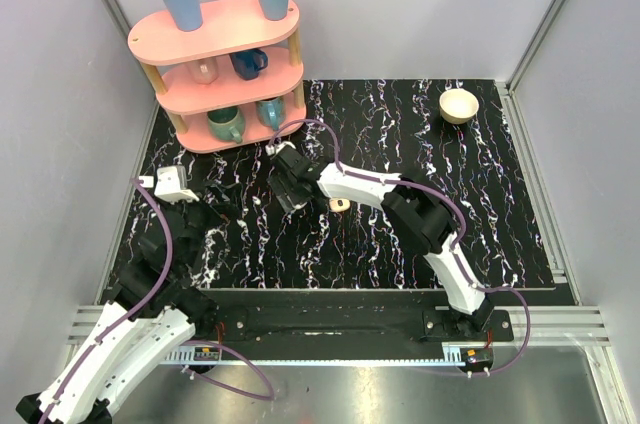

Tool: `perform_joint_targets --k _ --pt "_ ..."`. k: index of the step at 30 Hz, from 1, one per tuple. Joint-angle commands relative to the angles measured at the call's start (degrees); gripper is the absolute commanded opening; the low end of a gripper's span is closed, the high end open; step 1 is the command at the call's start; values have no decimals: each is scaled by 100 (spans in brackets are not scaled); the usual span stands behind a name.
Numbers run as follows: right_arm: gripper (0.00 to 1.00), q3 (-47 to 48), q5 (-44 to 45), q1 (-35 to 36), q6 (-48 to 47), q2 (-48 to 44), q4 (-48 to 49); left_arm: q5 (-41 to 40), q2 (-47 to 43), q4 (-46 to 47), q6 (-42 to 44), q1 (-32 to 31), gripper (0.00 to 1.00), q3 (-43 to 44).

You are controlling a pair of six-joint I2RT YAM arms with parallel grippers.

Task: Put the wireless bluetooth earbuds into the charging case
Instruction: Move the charging case to the center of the board.

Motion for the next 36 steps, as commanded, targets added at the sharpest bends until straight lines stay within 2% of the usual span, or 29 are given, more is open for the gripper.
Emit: perform_joint_targets --k 1,4,5,8,9,12,13,17,19,20,22,23,27,29,30,31,32,36 --pt "80 70 -313 -9 -570 117 182 106 56 189 -38 25 99 66" --pt "75 106 -261 -9 -369 153 147 106 65 180 -29 25 99 92" --pt "70 106 -165 -9 -264 126 156 106 65 163 -29 25 99 84" --pt "66 97 -59 -17 175 82 121 88 30 163 -38 25 99 75" --pt "60 89 -50 -26 316 47 121 79 30 154 -38 25 99 58" --pt "47 71 240 -79 1264 -32 -46 79 39 154 -47 25 99 57" --pt "45 97 275 -157 1832 -32 -229 79 39 154 -47 25 99 66" --pt "43 -174 765 -202 3477 -356 -345 97 56 171 -73 25 99 75" --pt "50 -385 864 -193 4398 -480 -275 114 56 180 -73 34 99 75" --pt "44 -438 916 -167 4622 -567 -231 115 56 180 -73 25 99 84" --pt "41 -422 1135 -88 4921 -577 -178 115 57 172 -82 25 99 84" --pt "44 -387 1180 -70 5010 -542 -178 123 56 180 -73 34 99 75" --pt "42 -149 996 -61 5134 -375 -196 80 4 154 -91 25 99 66" --pt "44 -140 909 -70 5187 -296 -161 62 -31 154 -108 25 99 49" --pt "56 -79 873 -70 5091 -270 -152 53 -66 137 -108 25 99 57" --pt "61 -52 812 -70 5020 -243 -143 36 -75 119 -108 25 99 49" --pt "61 -35 707 -70 4924 -234 -126 27 -84 119 -100 25 99 49" --pt "74 -114 513 -70 4485 -383 190 18 -93 101 -91 25 99 57"
